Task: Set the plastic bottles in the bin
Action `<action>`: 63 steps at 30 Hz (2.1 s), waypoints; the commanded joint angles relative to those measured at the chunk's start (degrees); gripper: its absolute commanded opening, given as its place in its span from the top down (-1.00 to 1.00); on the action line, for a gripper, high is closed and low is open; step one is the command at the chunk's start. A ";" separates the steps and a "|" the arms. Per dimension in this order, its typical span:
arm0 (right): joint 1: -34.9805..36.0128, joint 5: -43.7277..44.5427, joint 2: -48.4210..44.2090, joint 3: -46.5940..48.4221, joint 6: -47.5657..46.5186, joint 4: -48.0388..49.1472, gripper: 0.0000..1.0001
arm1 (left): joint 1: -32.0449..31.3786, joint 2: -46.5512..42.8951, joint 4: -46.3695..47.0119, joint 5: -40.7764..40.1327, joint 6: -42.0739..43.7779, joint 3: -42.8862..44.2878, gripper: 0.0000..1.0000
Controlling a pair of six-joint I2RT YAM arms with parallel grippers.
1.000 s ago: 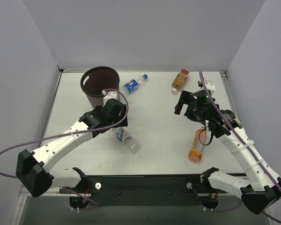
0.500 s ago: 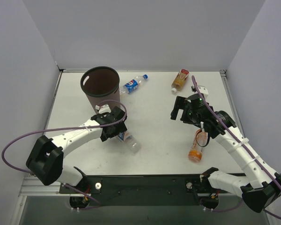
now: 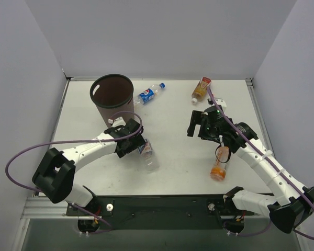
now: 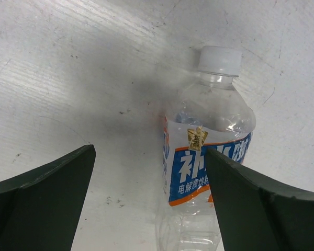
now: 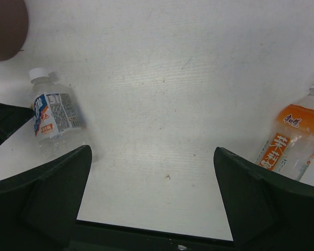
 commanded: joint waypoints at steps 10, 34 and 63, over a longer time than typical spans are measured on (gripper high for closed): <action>1.01 0.15 1.29 1.13 -0.12 -0.14 -0.90 | -0.99 -0.98 1.02 2.29 8.75 6.74 -0.95; 1.45 2.88 0.41 0.08 -0.30 -1.28 -0.89 | -1.96 14.33 7.43 6.69 16.66 10.09 0.50; 1.37 3.23 -2.04 2.10 -1.00 -1.46 -0.89 | 4.80 -7.75 43.53 -15.71 62.79 30.48 0.90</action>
